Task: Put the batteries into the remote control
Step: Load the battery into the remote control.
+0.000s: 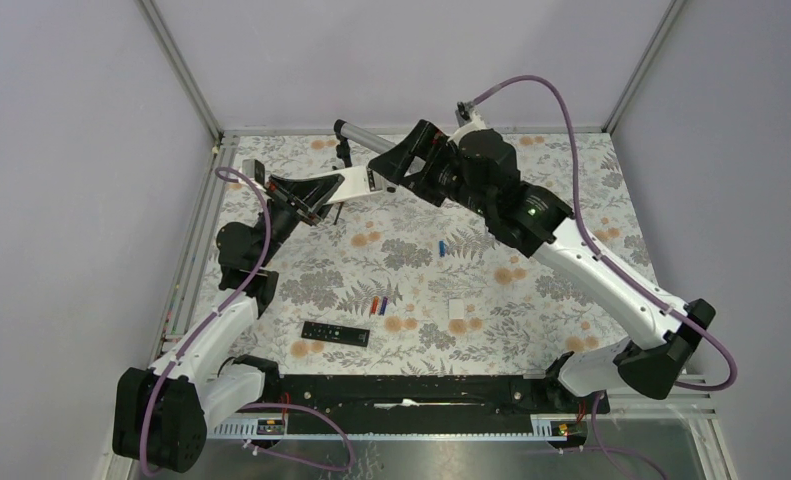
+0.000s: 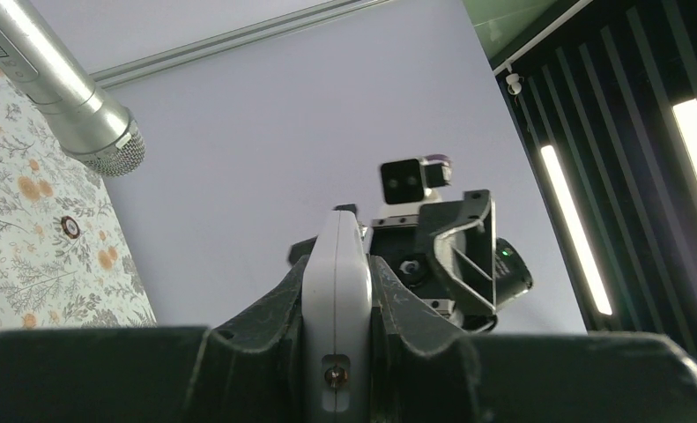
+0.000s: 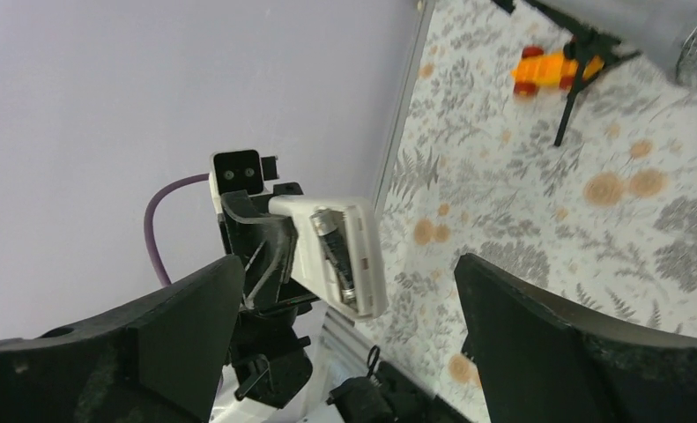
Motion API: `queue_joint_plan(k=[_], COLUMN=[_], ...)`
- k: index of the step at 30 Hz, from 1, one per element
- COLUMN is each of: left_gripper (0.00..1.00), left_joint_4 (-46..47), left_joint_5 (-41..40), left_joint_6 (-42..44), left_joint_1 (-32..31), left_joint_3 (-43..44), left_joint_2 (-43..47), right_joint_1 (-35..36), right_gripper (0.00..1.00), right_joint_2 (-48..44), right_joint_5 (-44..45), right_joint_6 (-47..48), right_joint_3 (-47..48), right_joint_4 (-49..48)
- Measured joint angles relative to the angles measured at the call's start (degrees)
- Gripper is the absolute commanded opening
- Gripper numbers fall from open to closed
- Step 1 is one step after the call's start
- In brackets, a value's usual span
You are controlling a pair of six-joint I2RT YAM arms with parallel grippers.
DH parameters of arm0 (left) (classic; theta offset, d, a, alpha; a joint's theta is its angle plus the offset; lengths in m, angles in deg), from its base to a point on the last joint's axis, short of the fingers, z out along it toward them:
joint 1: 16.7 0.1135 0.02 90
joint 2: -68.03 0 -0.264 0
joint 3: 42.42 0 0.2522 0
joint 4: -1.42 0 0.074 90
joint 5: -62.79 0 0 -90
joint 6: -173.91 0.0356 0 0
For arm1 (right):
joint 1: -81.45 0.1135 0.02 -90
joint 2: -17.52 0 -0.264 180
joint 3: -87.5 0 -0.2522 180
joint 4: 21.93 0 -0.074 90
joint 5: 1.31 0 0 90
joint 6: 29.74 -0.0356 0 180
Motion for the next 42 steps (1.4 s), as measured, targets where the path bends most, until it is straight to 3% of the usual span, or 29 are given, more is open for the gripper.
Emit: queue_joint_plan(k=[10,14,22,28,42], left_gripper=[0.0,0.0,0.0,0.0,0.0], left_joint_4=[0.48,0.66,2.45,3.98,5.79], left_joint_5=[0.07,0.0,0.11,0.11,0.15], left_joint_6=[1.36,1.7,2.19,2.6,2.75], left_joint_1=[0.0,0.0,0.0,0.0,0.0], left_joint_3=[-0.42,-0.42,-0.44,-0.44,-0.55], left_joint_2=[0.0,0.0,0.37,0.37,0.24], right_joint_1=[-2.03,-2.67,-4.31,-4.42,-4.94], right_gripper=[0.96,0.82,0.78,0.64,0.53], right_joint_2=[1.79,1.88,4.24,4.68,5.73], right_joint_5=[-12.39,-13.6,-16.33,-17.22,-20.24], right_joint_6=[-15.39,-19.45,-27.06,-29.35,-32.59], right_joint_3=[-10.19,-10.21,-10.4,-10.4,-10.4], right_joint_4=[-16.7,-20.09,-21.22,-21.62,-23.17])
